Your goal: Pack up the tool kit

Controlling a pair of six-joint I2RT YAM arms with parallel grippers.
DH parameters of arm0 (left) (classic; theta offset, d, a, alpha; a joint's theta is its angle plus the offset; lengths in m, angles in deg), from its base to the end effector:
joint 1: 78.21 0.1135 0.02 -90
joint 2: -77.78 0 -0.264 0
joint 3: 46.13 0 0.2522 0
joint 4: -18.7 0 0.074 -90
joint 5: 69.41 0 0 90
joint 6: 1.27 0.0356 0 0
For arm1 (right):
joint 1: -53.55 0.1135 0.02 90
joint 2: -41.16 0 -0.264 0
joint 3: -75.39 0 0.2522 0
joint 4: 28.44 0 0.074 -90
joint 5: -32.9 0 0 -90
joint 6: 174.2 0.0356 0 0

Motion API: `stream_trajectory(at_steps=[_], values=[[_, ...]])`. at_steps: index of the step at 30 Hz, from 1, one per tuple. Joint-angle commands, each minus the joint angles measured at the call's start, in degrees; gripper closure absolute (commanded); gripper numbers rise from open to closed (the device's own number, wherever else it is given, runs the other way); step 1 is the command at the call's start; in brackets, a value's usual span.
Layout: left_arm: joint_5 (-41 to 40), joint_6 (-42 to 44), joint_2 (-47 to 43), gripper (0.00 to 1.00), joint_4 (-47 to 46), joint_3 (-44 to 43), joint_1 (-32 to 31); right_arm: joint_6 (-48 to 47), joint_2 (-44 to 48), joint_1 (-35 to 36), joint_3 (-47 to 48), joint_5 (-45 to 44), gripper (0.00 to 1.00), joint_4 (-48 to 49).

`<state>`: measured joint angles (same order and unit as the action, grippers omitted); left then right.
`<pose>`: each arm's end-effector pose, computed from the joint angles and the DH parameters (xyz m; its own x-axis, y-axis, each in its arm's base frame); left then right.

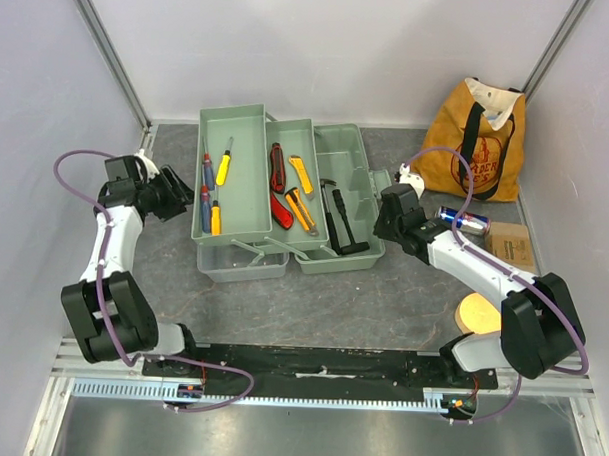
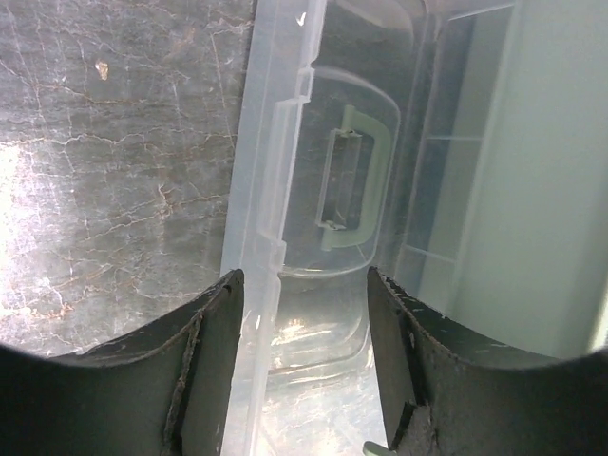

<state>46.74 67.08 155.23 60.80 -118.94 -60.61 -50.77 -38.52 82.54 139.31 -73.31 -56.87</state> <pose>0.2779 0.0717 0.2736 -0.6513 -0.5540 -0.5186 -0.2408 0.7989 -0.5512 0.2611 0.1333 0.2293 -0.6688 0.2342 -0.7056 0.0936 0.9680 0.2326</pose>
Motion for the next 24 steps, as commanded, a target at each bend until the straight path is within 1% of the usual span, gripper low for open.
stream_trajectory(at_steps=[1, 3, 8, 11, 13, 18, 19, 22, 24], values=[[-0.48, 2.66, 3.23, 0.42, 0.39, -1.15, -0.55, 0.06, -0.04, -0.69, -0.67, 0.21, 0.74, -1.49], [-2.50, 2.75, 4.46, 0.44, 1.54, -1.33, -1.17, 0.14, 0.05, -0.60, -0.67, 0.30, 0.73, -1.41], [-2.24, 2.75, 6.83, 0.47, 2.07, -1.77, -3.71, 0.50, 0.05, -0.61, -0.84, 0.65, 0.73, -0.97], [-4.87, 2.14, 8.15, 0.49, 2.51, -1.86, -5.47, 0.58, 0.14, -0.69, -0.93, 0.91, 0.73, -0.79], [-7.33, 1.26, 9.12, 0.52, 3.38, -2.30, -6.35, 0.67, 0.05, -0.60, -0.93, 1.09, 0.73, -0.79], [-12.16, -0.32, 10.44, 0.68, 4.09, -3.00, -8.20, 0.58, 0.40, -0.69, -1.11, 1.35, 0.73, -0.62], [-13.22, -0.32, 10.79, 0.73, 4.44, -3.27, -8.64, 0.67, 0.49, -0.69, -1.11, 1.44, 0.73, -0.62], [-15.51, -0.24, 10.79, 0.92, 5.23, -4.14, -9.25, 0.76, 0.58, -0.69, -1.11, 1.70, 0.73, -0.62], [-17.70, -0.32, 9.39, 0.98, 5.59, -4.85, -9.43, 0.85, 0.49, -0.61, -1.20, 1.79, 0.73, -0.44]])
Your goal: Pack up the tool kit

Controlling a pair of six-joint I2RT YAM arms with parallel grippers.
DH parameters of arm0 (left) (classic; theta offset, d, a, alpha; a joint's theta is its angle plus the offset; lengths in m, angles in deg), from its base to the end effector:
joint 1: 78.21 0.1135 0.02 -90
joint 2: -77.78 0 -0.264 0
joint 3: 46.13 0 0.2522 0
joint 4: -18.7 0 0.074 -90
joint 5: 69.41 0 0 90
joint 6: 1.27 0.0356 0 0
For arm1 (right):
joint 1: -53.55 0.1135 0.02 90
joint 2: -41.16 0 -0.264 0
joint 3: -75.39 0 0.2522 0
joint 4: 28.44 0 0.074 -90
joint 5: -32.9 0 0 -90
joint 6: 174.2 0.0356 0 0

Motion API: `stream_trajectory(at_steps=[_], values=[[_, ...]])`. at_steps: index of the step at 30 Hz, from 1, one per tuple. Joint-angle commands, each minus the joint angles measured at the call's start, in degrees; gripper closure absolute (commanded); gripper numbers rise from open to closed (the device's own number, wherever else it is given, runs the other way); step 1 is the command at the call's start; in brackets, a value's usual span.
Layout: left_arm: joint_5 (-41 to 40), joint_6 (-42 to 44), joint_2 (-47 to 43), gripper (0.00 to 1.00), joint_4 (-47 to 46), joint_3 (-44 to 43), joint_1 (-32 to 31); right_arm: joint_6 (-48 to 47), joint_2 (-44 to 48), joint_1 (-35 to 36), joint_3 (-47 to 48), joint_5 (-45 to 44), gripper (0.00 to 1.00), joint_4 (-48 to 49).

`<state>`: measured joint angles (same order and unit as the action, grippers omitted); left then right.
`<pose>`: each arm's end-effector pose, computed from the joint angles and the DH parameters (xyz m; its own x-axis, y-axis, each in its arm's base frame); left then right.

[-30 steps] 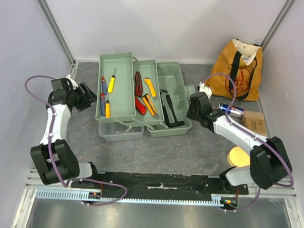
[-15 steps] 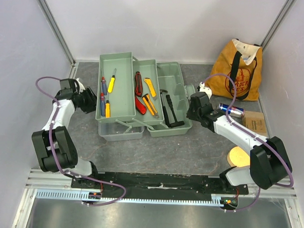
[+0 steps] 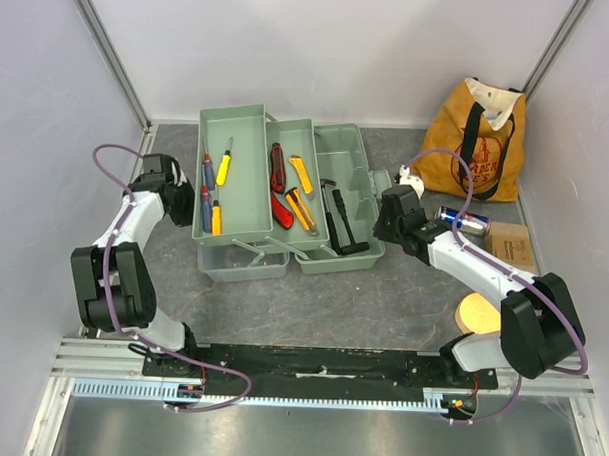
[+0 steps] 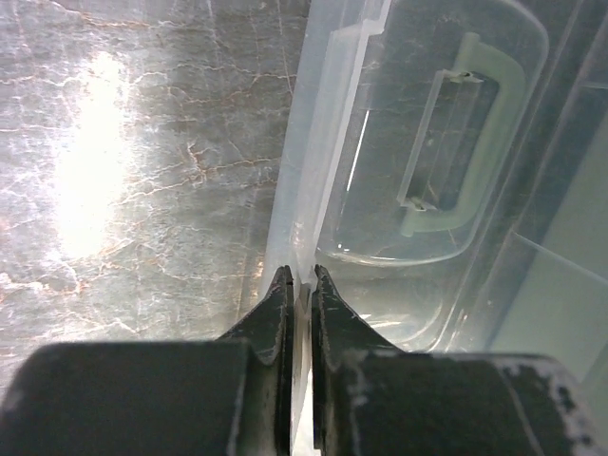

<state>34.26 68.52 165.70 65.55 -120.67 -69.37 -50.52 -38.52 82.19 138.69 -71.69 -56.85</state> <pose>0.3073 0.0393 0.2247 -0.7934 -0.4631 -0.3951 -0.3276 0.8719 -0.3640 0.2603 0.1319 0.2257 -0.6847 0.2375 -0.6890 0.0875 0.9653 0.2459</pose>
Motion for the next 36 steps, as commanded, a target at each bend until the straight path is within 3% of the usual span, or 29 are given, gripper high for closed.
stream_trajectory(at_steps=[1, 18, 25, 36], values=[[-6.97, -1.68, -1.78, 0.98, 0.93, -3.56, -0.93, 0.61, 0.40, -0.34, -0.67, 0.44, 0.74, -0.46], [-18.32, 4.65, -14.35, 0.98, 4.71, -16.03, -5.85, -2.29, -0.83, 0.62, -1.73, 3.96, 0.83, 1.73], [-32.03, 7.20, -14.88, 0.98, 6.21, -22.28, -13.84, -0.01, -1.27, 5.45, -0.59, -3.24, 0.85, 0.15], [-39.50, 11.85, -13.65, 0.98, 6.56, -30.19, -20.09, 5.96, -5.74, 14.77, 1.44, -7.38, 0.91, 1.29]])
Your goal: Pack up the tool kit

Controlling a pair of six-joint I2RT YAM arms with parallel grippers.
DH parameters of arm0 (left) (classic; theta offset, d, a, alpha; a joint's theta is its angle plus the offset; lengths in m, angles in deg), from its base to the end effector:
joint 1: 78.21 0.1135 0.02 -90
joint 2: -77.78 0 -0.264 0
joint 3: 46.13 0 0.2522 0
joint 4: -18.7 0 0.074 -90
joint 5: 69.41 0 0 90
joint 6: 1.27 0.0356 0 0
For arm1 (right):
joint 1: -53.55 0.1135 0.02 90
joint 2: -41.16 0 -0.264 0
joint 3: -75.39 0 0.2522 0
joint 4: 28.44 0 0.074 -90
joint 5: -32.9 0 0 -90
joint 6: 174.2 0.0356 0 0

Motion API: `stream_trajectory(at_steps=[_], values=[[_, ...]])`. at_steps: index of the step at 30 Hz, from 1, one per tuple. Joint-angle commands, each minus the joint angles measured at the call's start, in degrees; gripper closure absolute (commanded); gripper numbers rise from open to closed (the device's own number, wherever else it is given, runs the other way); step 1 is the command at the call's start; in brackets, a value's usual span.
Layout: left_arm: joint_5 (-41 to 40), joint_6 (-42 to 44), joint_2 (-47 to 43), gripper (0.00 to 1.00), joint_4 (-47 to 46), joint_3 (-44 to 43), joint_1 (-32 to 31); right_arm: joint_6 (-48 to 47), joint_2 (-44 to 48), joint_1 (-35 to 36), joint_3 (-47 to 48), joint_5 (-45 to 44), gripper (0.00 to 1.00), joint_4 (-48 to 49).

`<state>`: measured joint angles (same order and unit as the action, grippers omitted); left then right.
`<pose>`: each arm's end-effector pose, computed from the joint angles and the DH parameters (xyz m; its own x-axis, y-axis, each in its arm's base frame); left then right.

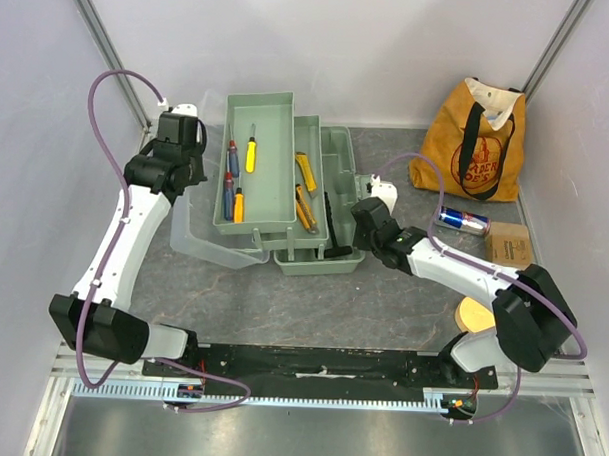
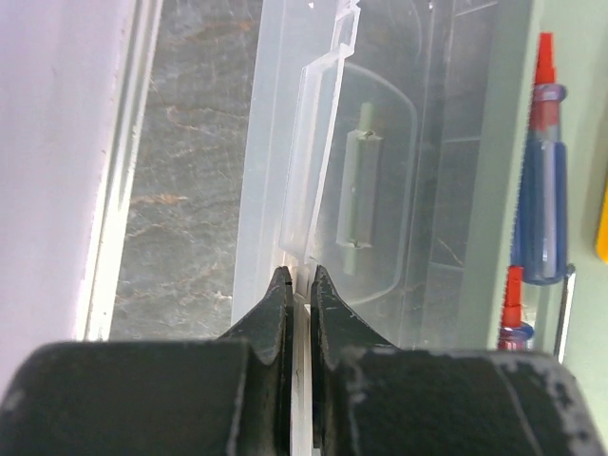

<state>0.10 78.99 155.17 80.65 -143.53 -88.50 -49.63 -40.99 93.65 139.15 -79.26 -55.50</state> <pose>0.2769 -0.0376 0.3857 -0.6331 -0.0461 -0.7727 -0.1988 0.9744 0.1047 0.2368 0.1819 0.2192 -0.6725 0.1207 -0.7302 -0.0152 0.9841 0.1767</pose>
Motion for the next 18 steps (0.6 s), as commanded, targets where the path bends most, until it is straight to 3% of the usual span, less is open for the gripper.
stream_trajectory(at_steps=[1, 15, 18], values=[[-6.57, 1.91, -2.86, 0.98, -8.54, -7.94, -1.40, 5.59, -3.63, 4.02, 1.24, 0.01, 0.92, 0.20], [-19.23, 8.77, 0.04, 0.98, -9.07, -13.65, -8.61, 9.81, -11.36, 12.10, 8.62, -0.52, 0.90, 0.82], [-20.46, 9.03, 1.01, 0.98, -9.07, -14.89, -9.84, 10.78, -11.89, 14.21, 9.50, -1.57, 0.80, 1.34]])
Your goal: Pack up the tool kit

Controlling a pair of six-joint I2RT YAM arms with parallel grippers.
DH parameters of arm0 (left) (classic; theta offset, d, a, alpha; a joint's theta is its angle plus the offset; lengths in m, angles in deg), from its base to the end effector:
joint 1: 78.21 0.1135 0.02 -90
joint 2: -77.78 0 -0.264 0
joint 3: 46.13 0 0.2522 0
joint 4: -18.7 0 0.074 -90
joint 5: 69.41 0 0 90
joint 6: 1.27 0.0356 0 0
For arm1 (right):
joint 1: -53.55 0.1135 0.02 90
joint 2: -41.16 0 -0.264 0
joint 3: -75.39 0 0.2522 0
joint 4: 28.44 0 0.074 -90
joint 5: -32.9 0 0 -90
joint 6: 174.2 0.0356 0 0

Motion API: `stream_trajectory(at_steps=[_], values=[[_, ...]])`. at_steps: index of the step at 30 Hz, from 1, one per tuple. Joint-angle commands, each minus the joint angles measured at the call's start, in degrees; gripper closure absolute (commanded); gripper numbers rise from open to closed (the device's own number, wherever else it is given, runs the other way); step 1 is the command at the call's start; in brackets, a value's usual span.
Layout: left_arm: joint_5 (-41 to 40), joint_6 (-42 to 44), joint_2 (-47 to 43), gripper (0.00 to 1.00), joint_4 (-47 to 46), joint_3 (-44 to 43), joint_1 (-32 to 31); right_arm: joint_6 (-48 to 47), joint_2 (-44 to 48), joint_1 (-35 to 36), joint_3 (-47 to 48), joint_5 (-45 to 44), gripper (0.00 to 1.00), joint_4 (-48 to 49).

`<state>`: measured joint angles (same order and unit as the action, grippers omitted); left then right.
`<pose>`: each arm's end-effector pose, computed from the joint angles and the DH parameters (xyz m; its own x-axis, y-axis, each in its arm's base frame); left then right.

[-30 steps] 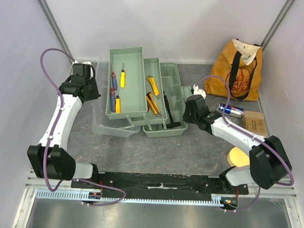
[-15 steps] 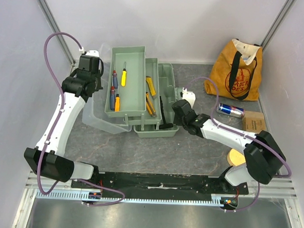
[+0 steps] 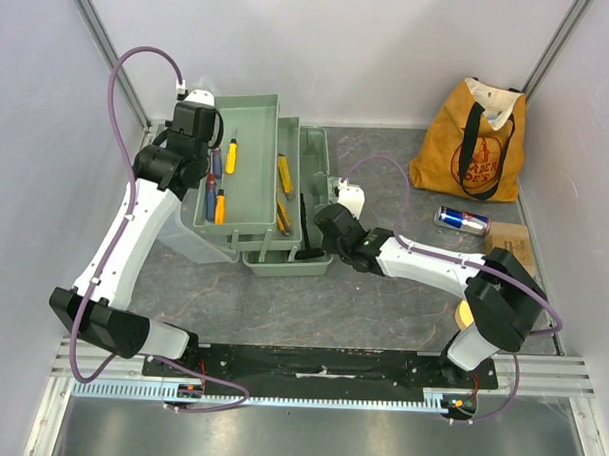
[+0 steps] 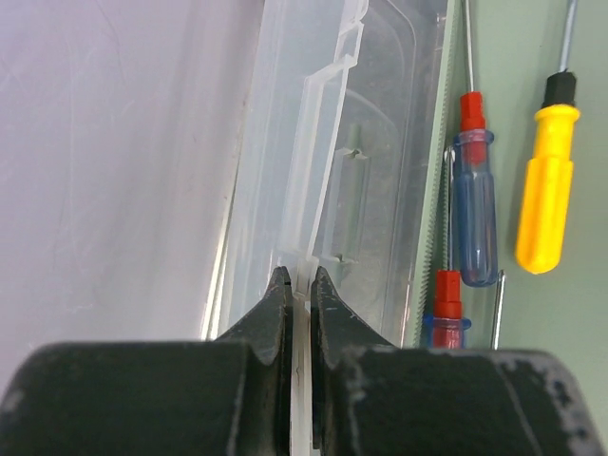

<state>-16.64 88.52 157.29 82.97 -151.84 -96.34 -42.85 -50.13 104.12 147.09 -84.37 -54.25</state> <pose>0.2717 -0.0663 0.4213 -0.5853 0.1886 -0.7886 -0.2070 0.9056 0.3702 0.2271 0.2505 0.2177 -0.6581 0.1243 -0.7426 -0.0632 0.9737 0.2190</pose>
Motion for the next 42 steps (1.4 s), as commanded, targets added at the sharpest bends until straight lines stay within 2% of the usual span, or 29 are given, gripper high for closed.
stream_trajectory(at_steps=[1, 3, 8, 14, 17, 21, 25, 32, 42], values=[[-4.07, -0.76, -0.85, 0.98, -11.39, -7.02, -2.52, 4.27, -2.41, 4.45, 1.14, 3.01, 0.77, 1.32], [-4.69, -0.85, -0.14, 0.98, -11.39, -7.81, -4.01, 4.97, -0.92, 5.50, -0.88, 1.87, 0.71, 4.13], [-9.16, 0.03, 1.53, 0.98, -11.74, -8.52, -8.84, 4.98, 1.72, 5.86, -1.95, 1.17, 0.64, 6.34], [-13.65, 2.75, 2.85, 0.98, -13.06, -8.52, -12.89, 4.45, 6.72, 5.95, -4.05, -1.55, 0.42, 6.95], [-14.27, 3.20, 3.11, 0.98, -13.15, -9.13, -13.60, 3.84, 10.68, 5.86, -6.25, -5.33, 0.37, 7.75], [-14.45, 3.02, 3.64, 0.98, -13.15, -9.57, -14.74, 3.57, 14.46, 5.77, -7.57, -8.50, 0.39, 7.40], [-15.06, 2.50, 4.08, 0.98, -12.97, -9.48, -16.32, 3.92, 16.49, 5.77, -8.80, -10.00, 0.45, 6.52], [-15.85, -1.63, 5.04, 0.98, -12.09, -9.48, -18.78, 4.45, 18.77, 4.81, -12.31, -11.23, 0.49, 6.17], [-22.70, -2.34, 8.82, 0.98, -11.92, -10.19, -23.61, 7.61, 19.83, 3.58, -18.20, -15.63, 0.54, 5.55]])
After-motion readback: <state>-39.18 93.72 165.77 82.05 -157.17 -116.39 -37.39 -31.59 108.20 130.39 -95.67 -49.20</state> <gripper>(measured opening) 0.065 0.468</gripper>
